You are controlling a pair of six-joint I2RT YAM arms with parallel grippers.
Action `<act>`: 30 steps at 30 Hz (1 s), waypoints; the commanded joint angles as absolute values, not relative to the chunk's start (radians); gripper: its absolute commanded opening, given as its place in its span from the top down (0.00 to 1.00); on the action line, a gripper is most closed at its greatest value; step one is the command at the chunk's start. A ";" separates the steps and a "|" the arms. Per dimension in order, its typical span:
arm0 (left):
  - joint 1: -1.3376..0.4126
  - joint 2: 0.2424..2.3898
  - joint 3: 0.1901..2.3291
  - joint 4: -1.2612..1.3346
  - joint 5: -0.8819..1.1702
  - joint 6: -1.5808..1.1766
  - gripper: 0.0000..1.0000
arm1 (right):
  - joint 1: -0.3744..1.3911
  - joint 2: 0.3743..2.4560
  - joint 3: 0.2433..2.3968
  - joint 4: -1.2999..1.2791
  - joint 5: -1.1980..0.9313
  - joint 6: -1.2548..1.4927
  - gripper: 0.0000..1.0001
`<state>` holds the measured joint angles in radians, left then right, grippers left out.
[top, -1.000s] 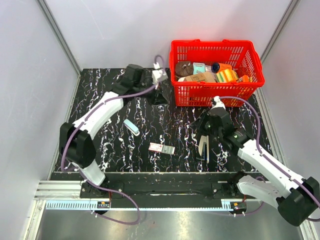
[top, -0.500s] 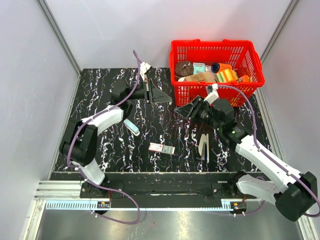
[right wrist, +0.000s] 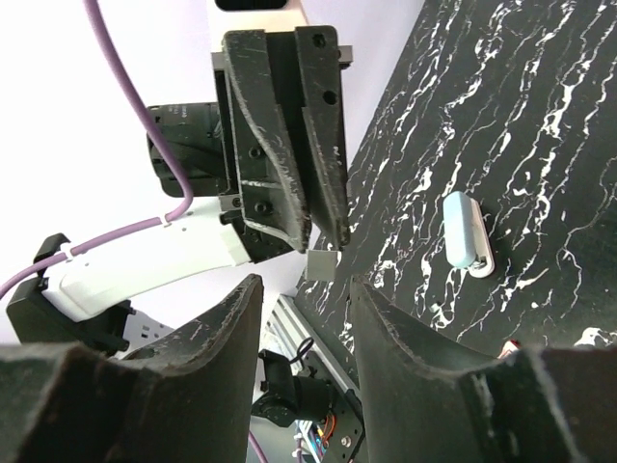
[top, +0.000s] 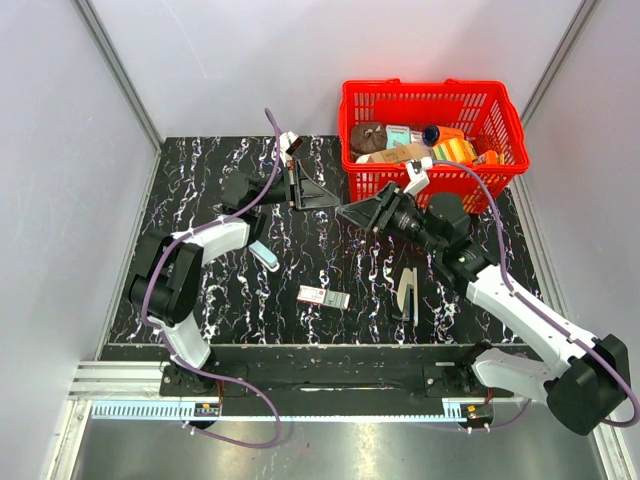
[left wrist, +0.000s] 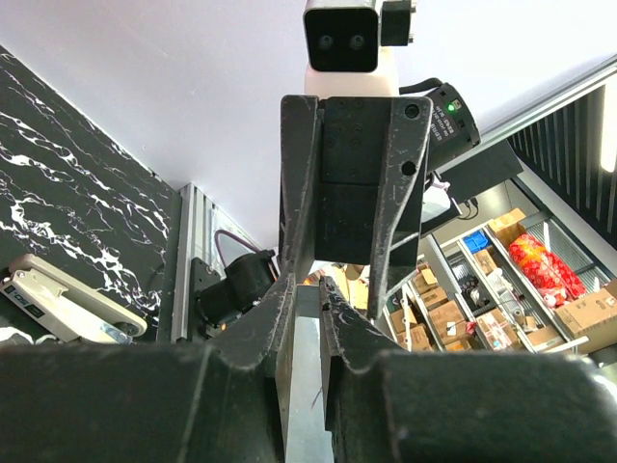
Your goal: Unload the staples from the stapler
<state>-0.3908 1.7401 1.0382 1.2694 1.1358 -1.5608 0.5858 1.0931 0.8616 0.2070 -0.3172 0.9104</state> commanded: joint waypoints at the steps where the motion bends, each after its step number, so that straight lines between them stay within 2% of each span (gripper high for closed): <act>1: -0.391 1.697 1.028 1.394 1.101 -1.554 0.89 | 0.583 1.109 0.916 0.287 -0.359 0.910 0.53; 16: -0.400 1.690 1.043 1.377 1.106 -1.549 0.89 | 0.583 1.161 0.956 0.249 -0.357 0.867 0.54; 24: -0.400 1.689 1.040 1.355 1.114 -1.526 0.90 | 0.583 1.158 0.946 0.255 -0.354 0.865 0.67; 30: -0.400 1.684 1.042 1.325 1.114 -1.503 0.91 | 0.581 1.155 0.939 0.258 -0.360 0.864 0.70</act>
<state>-0.3973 1.7340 1.0317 1.2812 1.1255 -1.5406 0.5858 1.1610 0.9070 0.2268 -0.3428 0.8825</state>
